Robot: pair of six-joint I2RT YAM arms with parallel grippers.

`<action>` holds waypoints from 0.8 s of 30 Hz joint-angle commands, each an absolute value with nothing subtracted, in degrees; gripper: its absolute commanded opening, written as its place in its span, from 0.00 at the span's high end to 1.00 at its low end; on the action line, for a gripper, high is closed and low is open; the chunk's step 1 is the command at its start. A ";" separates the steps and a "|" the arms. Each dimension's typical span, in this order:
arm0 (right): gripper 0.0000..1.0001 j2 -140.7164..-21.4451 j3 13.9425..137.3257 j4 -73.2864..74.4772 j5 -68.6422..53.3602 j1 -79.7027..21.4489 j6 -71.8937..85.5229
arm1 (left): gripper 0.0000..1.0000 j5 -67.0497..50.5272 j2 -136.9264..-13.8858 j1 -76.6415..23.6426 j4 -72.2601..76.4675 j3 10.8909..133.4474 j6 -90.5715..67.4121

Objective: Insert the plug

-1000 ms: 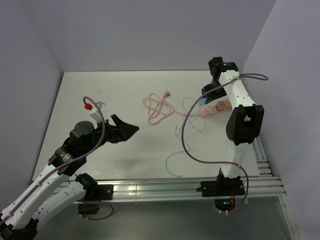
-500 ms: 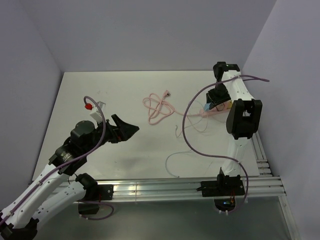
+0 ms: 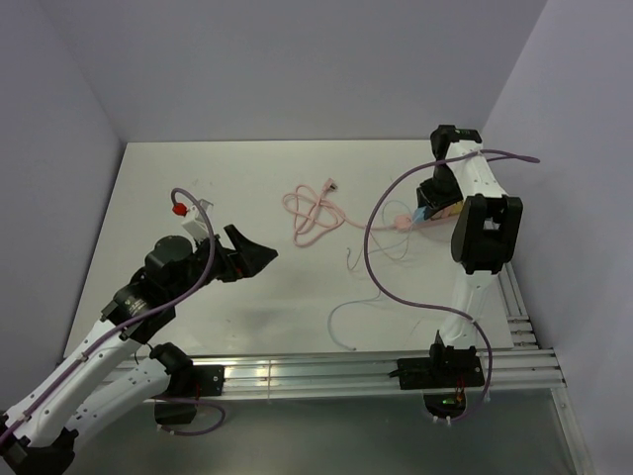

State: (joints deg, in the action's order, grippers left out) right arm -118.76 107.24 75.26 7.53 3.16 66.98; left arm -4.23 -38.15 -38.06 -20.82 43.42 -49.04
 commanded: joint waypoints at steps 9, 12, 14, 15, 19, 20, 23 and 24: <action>1.00 -120.94 107.84 72.42 10.64 3.78 65.13 | 0.04 -4.83 -39.29 -37.71 -18.28 45.18 -49.04; 1.00 -121.46 108.46 72.42 10.63 4.22 64.95 | 0.04 -5.10 -39.81 -37.71 -18.19 45.00 -49.22; 1.00 -121.73 109.07 72.42 10.55 4.39 64.86 | 0.04 -5.19 -39.99 -37.71 -18.02 45.00 -49.31; 1.00 -122.25 109.33 72.60 10.46 4.48 64.60 | 0.04 -5.19 -40.08 -37.71 -17.76 44.83 -49.31; 1.00 -122.17 110.21 73.48 11.42 4.83 65.12 | 0.04 -5.36 -40.52 -37.71 -17.67 45.09 -49.48; 1.00 -122.08 110.04 73.04 11.34 5.01 65.04 | 0.04 -5.36 -40.60 -37.71 -17.58 45.00 -49.48; 1.00 -122.17 109.86 72.68 10.99 5.27 65.04 | 0.04 -5.36 -40.69 -37.79 -17.14 44.74 -49.75; 1.00 -122.78 110.12 72.77 11.07 5.27 65.04 | 0.04 -5.54 -40.87 -37.71 -17.14 44.74 -49.75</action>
State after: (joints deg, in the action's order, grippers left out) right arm -121.95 108.01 72.71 8.60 4.56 64.64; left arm -4.71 -40.73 -38.06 -19.92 43.42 -49.25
